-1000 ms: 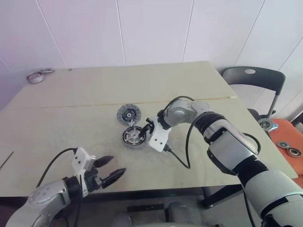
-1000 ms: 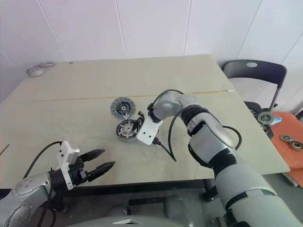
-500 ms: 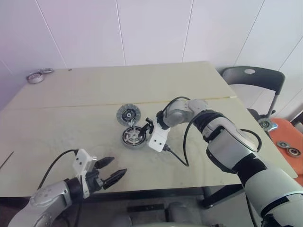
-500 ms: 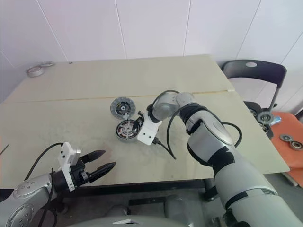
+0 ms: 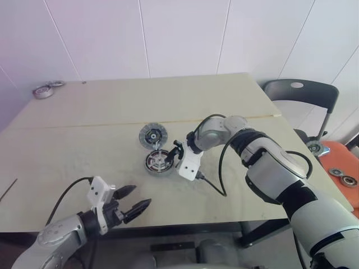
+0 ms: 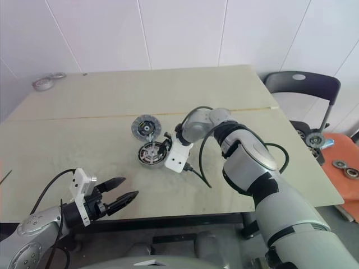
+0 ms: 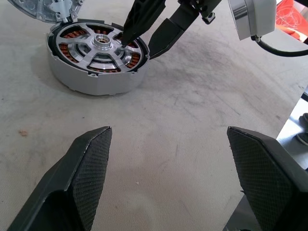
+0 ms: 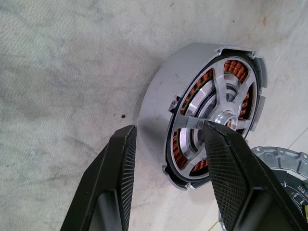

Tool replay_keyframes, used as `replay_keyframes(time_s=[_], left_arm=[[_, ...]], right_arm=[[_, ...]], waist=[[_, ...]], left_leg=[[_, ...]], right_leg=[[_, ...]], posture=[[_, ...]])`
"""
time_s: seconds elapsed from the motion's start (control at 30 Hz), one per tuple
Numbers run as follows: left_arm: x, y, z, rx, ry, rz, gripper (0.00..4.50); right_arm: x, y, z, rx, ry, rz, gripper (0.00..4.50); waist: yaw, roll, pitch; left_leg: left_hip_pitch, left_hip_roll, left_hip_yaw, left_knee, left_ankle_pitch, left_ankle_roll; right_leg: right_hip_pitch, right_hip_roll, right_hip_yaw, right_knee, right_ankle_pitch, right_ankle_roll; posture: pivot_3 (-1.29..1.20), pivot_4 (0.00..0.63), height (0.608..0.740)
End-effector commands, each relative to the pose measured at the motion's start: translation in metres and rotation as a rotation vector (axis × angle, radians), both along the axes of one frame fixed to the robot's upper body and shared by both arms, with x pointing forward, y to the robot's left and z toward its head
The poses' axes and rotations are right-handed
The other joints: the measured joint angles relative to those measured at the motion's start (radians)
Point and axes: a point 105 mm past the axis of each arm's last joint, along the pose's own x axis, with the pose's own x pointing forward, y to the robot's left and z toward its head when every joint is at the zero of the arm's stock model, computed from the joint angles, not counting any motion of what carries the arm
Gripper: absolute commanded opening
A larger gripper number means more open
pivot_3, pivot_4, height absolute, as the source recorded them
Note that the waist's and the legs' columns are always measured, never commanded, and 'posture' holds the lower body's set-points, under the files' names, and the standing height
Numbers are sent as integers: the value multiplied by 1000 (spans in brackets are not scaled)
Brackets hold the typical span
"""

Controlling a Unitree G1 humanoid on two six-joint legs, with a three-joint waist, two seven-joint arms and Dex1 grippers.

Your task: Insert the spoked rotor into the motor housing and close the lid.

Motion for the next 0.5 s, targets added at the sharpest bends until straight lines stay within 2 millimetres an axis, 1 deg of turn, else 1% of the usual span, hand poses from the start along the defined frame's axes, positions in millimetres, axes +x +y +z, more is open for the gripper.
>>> replay_keyframes(time_s=[0.03, 0.17, 0.5], left_arm=[[2, -5, 10, -2, -53, -17, 4069], [2, -5, 11, -4, -55, -17, 4069], [3, -6, 12, -9, -60, -9, 4069]], right_arm=[[8, 0, 17, 20, -20, -29, 2253], [13, -1, 21, 22, -34, -59, 2253], [9, -9, 8, -20, -20, -41, 2253]], waist=[[0, 0, 0], [-1, 0, 0], [-1, 0, 0]], left_leg=[[0, 0, 0, 0, 0, 0], [0, 0, 0, 0, 0, 0], [0, 0, 0, 0, 0, 0]], right_leg=[[0, 0, 0, 0, 0, 0], [0, 0, 0, 0, 0, 0], [0, 0, 0, 0, 0, 0]], posture=[[0, 0, 740], [0, 0, 740], [0, 0, 740]])
